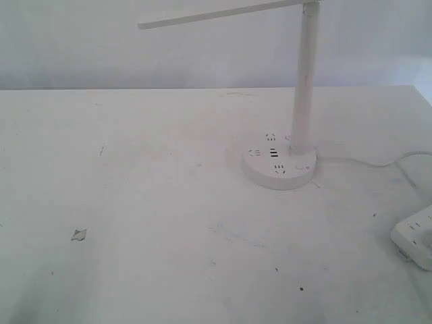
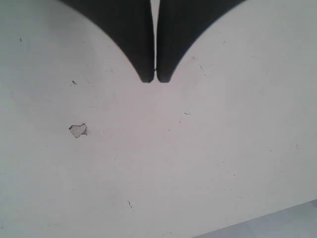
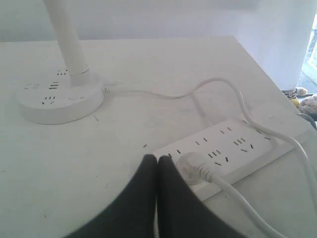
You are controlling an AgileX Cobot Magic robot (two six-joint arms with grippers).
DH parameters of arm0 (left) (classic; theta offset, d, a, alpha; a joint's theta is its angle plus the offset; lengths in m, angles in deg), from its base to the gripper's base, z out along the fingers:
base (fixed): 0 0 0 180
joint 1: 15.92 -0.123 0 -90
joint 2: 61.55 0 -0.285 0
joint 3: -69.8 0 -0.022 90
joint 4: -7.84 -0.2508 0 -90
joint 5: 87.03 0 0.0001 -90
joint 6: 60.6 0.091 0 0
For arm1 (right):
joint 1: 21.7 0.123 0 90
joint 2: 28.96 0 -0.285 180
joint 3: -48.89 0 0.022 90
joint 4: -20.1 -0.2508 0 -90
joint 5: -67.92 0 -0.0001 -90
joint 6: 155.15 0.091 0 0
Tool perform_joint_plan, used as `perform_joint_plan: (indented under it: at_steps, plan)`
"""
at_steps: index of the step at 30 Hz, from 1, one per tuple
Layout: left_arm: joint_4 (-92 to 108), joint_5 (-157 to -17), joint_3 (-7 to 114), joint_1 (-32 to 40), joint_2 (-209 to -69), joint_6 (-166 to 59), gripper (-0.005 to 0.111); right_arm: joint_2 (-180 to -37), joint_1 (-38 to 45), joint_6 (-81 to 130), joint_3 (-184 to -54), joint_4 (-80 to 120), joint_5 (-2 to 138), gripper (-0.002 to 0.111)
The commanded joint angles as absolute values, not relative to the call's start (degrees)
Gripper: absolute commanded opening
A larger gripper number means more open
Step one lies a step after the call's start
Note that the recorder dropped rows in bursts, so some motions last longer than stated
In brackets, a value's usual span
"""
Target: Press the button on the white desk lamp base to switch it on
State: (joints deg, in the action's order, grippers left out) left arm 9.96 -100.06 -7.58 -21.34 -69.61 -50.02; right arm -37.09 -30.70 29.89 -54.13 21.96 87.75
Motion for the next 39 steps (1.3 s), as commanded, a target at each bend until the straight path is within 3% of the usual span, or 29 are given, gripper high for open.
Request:
perform_joint_plan:
  at_steps: [1,20,24,33,39]
  plan:
    - [10.25,-99.95,-7.42,-21.48,-69.34,-50.05,0.001,-36.74,-30.60,29.61,-53.89,22.23,87.55,0.000]
    - [10.25,-99.95,-7.42,-21.48,-69.34,-50.05,0.001,-36.74,-30.60,26.90,-53.89,24.01,82.70,0.000]
    - [10.25,-99.95,-7.42,-21.48,-69.34,-50.05,0.001,-36.74,-30.60,26.01,-53.89,23.86,68.44,0.000]
    - [10.25,-99.95,-7.42,-21.48,-69.34,-50.05,0.001,-36.74,-30.60,52.25,-53.89,13.61,40.50,0.000]
    - [10.25,-99.95,-7.42,-21.48,-69.34,-50.05,0.001,-36.74,-30.60,54.03,-53.89,13.61,36.81,0.000]
